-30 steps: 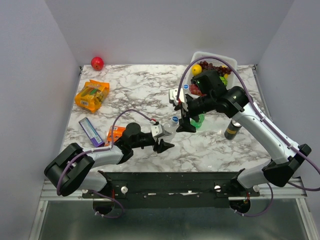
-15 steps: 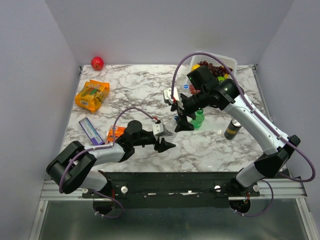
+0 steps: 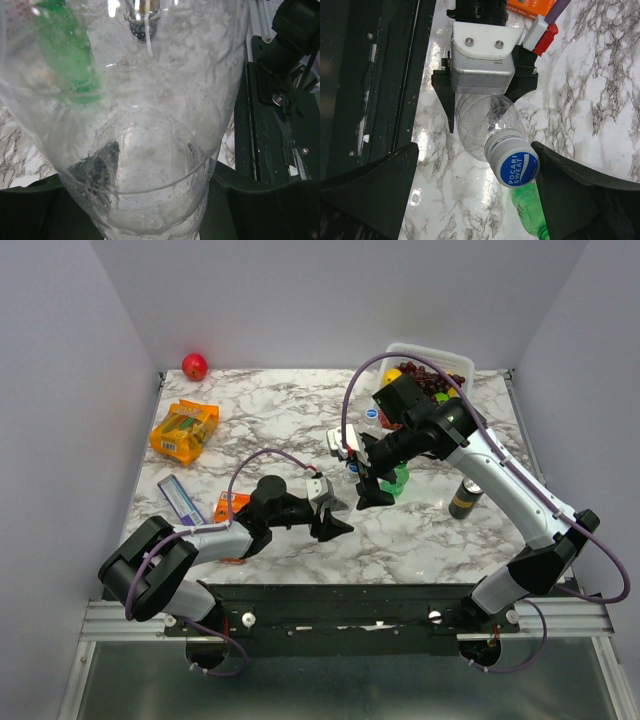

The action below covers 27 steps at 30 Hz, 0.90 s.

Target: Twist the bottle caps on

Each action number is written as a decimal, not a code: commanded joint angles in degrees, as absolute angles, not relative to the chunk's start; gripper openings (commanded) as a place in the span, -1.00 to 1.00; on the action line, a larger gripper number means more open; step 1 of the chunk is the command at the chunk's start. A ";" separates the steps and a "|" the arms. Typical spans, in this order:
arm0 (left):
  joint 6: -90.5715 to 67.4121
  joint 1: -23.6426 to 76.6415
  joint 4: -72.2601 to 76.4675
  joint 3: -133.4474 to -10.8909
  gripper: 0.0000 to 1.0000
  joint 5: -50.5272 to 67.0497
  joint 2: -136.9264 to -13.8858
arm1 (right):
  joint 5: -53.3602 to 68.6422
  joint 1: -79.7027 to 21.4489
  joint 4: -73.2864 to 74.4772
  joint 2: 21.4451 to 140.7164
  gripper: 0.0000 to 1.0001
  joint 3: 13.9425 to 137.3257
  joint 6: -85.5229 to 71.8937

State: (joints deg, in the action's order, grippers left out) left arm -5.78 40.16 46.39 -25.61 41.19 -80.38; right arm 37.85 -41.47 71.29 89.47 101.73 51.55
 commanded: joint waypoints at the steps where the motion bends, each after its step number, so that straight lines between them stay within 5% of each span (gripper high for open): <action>1: -9.49 38.50 48.95 -26.98 -1.00 41.05 -80.59 | 35.34 -42.19 75.32 89.12 0.99 101.69 52.03; 22: -8.09 36.83 49.66 -24.96 -1.00 41.13 -78.58 | 28.57 -42.19 83.67 85.26 0.99 98.00 47.21; 27: -4.66 36.83 47.20 -25.05 -1.00 43.85 -78.31 | 21.36 -40.78 73.76 84.55 0.99 100.54 42.02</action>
State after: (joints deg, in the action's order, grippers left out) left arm -7.55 37.01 47.46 -25.50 42.24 -79.64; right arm 27.33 -41.52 75.79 86.39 97.82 46.65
